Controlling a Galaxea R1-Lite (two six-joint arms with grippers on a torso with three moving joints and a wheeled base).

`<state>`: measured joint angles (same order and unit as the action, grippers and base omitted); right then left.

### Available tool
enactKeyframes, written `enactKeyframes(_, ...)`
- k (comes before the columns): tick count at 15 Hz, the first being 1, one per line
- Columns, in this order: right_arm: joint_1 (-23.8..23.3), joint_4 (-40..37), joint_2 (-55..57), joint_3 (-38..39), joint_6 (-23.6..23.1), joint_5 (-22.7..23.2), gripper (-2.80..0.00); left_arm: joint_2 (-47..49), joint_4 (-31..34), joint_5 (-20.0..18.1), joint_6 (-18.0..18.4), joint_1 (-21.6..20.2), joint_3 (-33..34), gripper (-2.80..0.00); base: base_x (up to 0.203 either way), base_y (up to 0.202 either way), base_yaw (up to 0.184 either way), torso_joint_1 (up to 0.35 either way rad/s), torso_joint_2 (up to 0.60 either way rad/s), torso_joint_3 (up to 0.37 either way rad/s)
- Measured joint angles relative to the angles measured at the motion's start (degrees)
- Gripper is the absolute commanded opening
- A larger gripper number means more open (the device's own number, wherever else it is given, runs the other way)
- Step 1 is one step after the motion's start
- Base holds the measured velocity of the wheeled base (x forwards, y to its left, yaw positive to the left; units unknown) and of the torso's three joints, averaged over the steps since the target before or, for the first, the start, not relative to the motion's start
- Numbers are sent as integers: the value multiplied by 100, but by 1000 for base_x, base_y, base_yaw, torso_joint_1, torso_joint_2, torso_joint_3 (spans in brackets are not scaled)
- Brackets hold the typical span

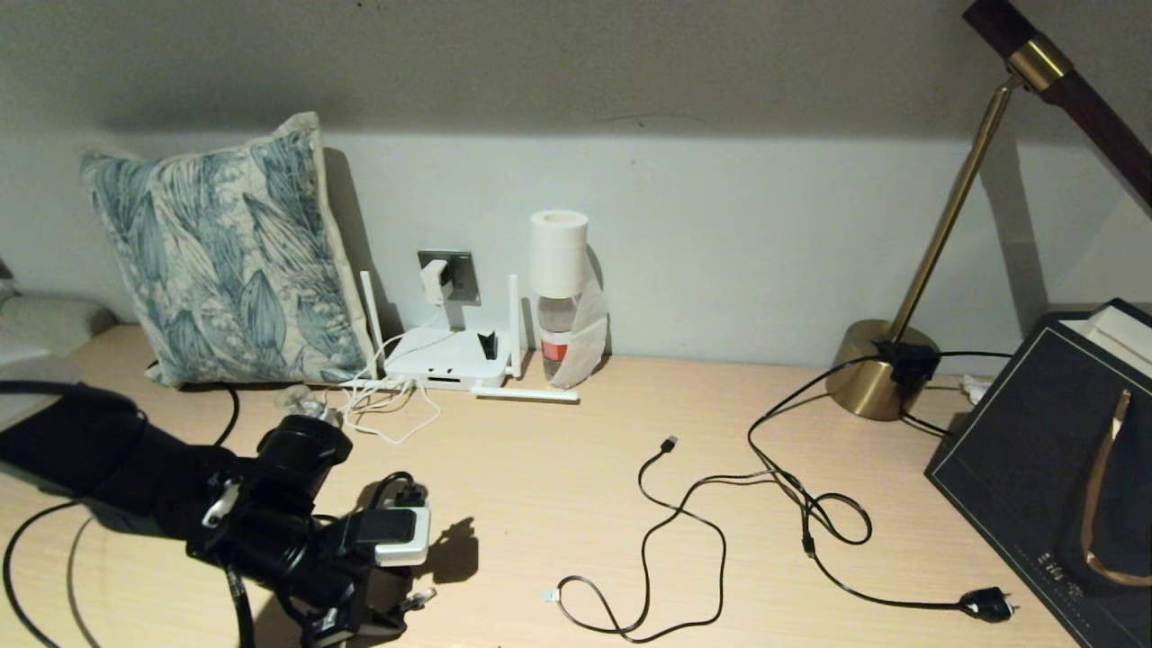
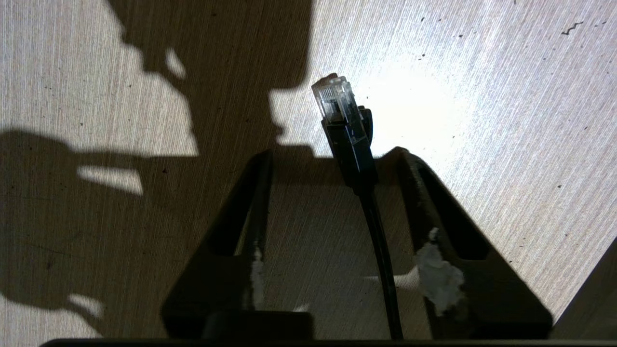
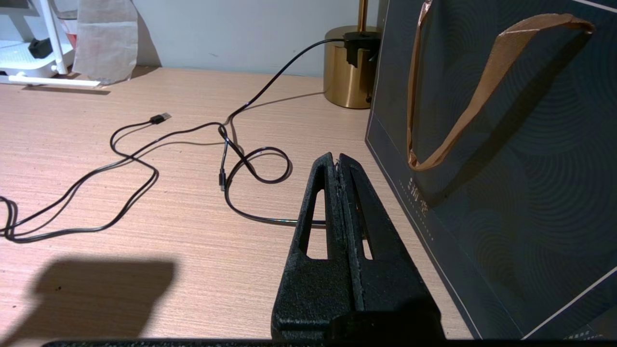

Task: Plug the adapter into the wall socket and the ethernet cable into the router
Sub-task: Pick up cable

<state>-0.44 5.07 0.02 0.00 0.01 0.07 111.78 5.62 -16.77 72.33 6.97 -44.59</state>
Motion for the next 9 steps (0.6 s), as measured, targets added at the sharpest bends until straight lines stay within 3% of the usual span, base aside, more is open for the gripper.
enactKeyframes(9,0,-1,0,0,0,0,-280,-54,-6,13,7,0,24,-280,0,0,0,0,0,0)
